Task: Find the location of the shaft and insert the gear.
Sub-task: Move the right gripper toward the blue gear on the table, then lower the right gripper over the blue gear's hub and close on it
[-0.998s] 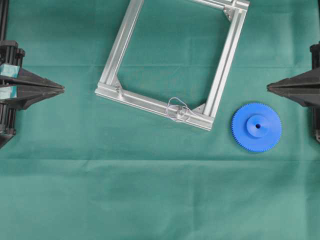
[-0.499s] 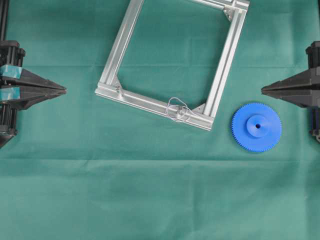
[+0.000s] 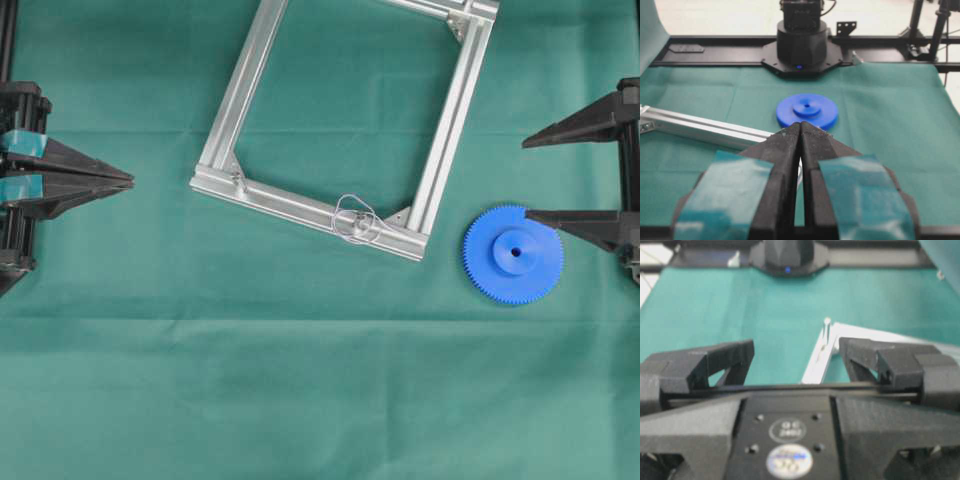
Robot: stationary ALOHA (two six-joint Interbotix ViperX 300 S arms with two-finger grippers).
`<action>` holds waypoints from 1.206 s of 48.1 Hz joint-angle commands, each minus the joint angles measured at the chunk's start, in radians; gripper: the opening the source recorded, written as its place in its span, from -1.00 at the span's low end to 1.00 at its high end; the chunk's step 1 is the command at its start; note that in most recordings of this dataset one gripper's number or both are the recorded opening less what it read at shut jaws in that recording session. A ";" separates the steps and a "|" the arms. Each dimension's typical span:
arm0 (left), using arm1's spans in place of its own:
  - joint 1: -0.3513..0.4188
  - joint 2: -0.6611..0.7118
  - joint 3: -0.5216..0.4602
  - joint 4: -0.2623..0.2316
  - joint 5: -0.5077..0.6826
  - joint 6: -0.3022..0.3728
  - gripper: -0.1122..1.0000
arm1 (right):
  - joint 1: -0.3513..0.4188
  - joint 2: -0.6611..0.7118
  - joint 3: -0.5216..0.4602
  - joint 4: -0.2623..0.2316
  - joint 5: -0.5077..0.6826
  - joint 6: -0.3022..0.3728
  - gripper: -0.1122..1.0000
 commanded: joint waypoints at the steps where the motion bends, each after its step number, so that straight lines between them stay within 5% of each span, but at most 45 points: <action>1: 0.002 0.003 -0.028 -0.002 -0.005 0.002 -0.77 | -0.003 0.005 -0.034 0.003 0.011 0.009 0.86; 10: 0.002 -0.009 -0.028 -0.002 0.012 0.002 -0.77 | -0.003 0.003 -0.055 0.003 0.107 0.035 0.86; 38: 0.008 -0.046 -0.035 -0.002 0.055 0.002 -0.77 | -0.003 0.034 -0.101 0.002 0.663 0.057 0.86; 58: 0.008 -0.052 -0.037 -0.002 0.055 0.002 -0.77 | -0.002 0.048 -0.097 0.003 0.775 0.057 0.86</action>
